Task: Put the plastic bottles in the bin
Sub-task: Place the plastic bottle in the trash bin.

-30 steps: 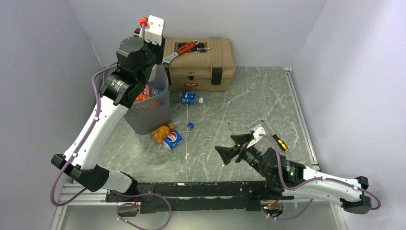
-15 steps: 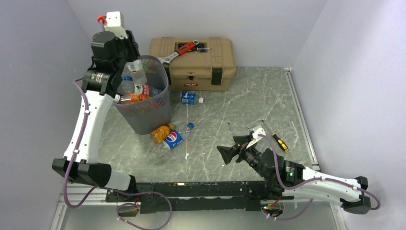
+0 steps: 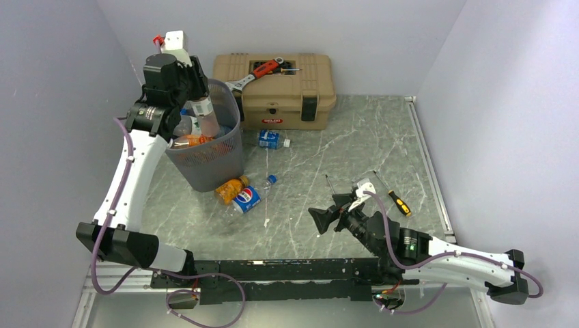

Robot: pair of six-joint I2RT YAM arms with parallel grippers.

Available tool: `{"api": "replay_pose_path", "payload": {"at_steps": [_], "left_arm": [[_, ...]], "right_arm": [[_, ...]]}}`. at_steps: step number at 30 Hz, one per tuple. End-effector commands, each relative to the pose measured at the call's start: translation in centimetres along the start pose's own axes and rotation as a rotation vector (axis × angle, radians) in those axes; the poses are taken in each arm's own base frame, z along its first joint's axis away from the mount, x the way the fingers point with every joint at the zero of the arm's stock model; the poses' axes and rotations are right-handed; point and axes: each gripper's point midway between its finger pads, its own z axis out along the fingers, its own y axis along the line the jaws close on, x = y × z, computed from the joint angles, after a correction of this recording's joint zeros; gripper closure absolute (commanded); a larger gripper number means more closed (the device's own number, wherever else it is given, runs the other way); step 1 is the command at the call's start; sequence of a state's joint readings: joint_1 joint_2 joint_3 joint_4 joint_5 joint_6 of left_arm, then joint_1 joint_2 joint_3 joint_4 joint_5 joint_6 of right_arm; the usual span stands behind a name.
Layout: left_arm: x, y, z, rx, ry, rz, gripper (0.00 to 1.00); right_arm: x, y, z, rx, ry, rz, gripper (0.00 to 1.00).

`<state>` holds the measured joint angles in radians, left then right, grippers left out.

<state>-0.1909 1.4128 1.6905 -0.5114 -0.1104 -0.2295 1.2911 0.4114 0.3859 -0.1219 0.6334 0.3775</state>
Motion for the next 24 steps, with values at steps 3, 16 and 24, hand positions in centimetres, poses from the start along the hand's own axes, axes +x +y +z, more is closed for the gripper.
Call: {"api": "replay_pose_path", "payload": {"at_steps": [3,16,24], "left_arm": [[0.2,0.7,-0.6,-0.022,-0.035,-0.005,1.0],[-7.6,-2.0,-3.4,0.165,-0.582,0.052,1.0],[-4.1,-0.4,1.7,0.119,-0.528,0.073,1.0]], "right_arm": [[-1.3,0.2,0.4,0.018,-0.038,0.018,0.0],[-1.4,0.1,0.3,0.025,-0.039,0.024,0.0],[-1.2,-0.6,-0.3,0.037,-0.036,0.046,0.0]]}}
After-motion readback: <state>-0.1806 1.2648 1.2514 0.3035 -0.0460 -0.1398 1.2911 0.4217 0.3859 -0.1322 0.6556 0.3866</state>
